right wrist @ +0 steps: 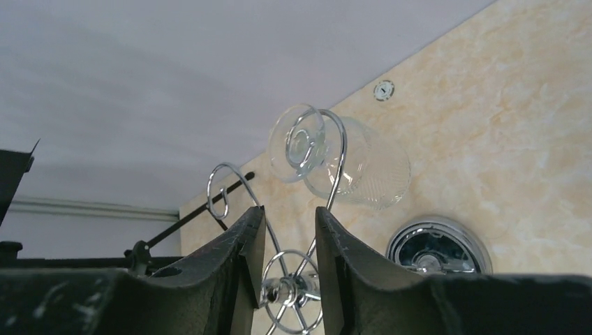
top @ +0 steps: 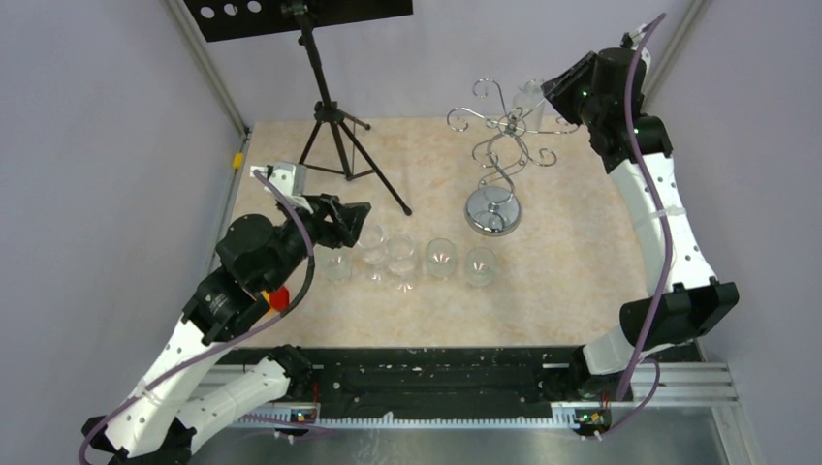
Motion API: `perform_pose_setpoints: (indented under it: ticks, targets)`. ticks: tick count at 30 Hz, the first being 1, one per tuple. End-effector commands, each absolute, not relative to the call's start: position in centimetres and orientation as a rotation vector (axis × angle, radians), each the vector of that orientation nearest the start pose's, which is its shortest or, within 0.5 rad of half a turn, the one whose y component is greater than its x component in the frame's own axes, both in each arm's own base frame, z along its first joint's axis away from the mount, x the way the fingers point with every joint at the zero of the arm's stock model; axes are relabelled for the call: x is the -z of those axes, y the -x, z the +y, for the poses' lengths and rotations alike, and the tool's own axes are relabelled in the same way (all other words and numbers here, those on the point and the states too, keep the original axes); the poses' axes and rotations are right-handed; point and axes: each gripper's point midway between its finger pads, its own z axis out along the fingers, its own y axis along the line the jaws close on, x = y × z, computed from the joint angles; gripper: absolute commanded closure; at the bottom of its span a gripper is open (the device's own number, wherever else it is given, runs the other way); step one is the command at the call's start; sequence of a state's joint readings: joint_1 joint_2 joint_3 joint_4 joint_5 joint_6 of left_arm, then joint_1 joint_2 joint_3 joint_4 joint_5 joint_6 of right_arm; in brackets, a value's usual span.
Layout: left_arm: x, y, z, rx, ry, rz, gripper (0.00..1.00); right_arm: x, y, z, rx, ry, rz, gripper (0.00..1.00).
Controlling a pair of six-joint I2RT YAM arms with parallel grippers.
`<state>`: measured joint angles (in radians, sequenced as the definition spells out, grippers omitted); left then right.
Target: Take the wine glass off the wine glass rack
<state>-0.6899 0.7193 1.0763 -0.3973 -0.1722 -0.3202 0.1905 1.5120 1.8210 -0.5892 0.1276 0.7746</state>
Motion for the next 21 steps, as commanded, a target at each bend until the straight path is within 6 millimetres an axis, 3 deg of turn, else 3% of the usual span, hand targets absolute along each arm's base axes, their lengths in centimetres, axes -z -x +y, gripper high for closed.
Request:
perform_pose_setpoints:
  ticks: [1, 10, 21]
  targets:
    - [-39.0, -23.1, -16.8, 0.655, -0.157, 1.601, 0.30, -42.3, -46.4, 9.0, -0.619, -0.708, 1.711, 0.66]
    - [-39.2, -23.2, -16.2, 0.620, -0.157, 1.584, 0.30, -41.0, -48.9, 9.3, -0.706, -0.808, 1.665, 0.67]
    - [-39.9, -22.7, -15.2, 0.598, -0.145, 1.551, 0.30, -39.0, -49.7, 9.5, -0.771, -0.941, 1.658, 0.73]
